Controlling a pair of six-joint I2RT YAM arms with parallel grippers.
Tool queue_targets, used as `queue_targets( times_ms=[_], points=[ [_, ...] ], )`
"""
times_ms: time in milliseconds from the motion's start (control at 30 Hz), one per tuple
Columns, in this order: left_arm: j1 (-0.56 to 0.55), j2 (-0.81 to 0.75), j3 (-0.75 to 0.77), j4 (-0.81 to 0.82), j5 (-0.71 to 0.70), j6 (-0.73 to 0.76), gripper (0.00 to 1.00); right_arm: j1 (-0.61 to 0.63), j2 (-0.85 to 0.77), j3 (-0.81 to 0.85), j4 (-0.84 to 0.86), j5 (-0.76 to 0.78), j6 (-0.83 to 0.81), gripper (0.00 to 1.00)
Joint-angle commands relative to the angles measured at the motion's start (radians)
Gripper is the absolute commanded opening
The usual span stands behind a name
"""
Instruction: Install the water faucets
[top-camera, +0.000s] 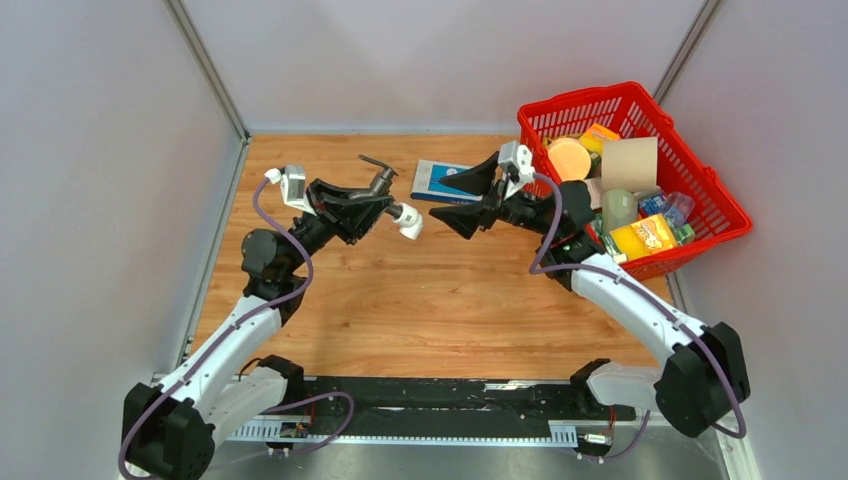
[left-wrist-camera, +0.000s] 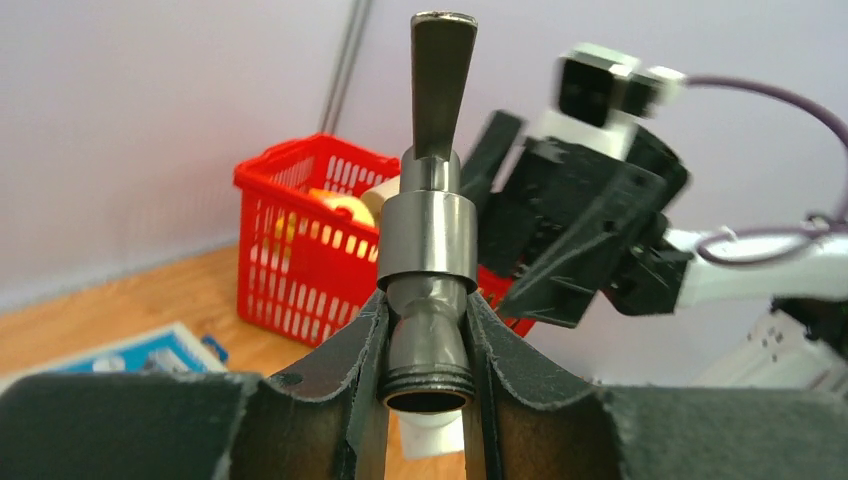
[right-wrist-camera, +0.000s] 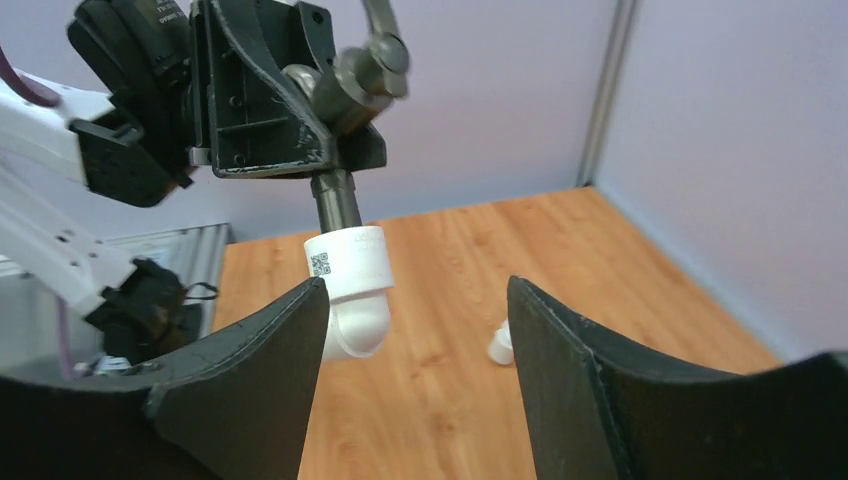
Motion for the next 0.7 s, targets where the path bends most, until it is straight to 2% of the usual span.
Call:
queue_targets(
  times_ms=[0,133,333,500,667],
  points=[
    [-0.006,-0.054,0.074,-0.32,-0.21,-0.124,0.0,0.046,-0.084,-0.058,-0.008,0.162,-0.307,0.71],
    [-0.006,-0.081,0.122,-0.487,-0.314,-0.231,0.0,0.136,-0.121,-0.11,-0.008,0.258,-0.506,0.75],
    [-0.006,-0.088,0.179,-0.676,-0.388,-0.32,0.0,0.386,-0.133,-0.176,-0.002,0.503,-0.882,0.77],
    [-0.005,-0.088,0.191,-0.713,-0.397,-0.365,0.0,0.5,-0.106,-0.208,0.052,0.654,-1.058,0.79],
    [-0.005,-0.085,0.2,-0.71,-0.358,-0.394,0.0,0.541,-0.026,-0.213,0.108,0.78,-1.203,0.82]
  ],
)
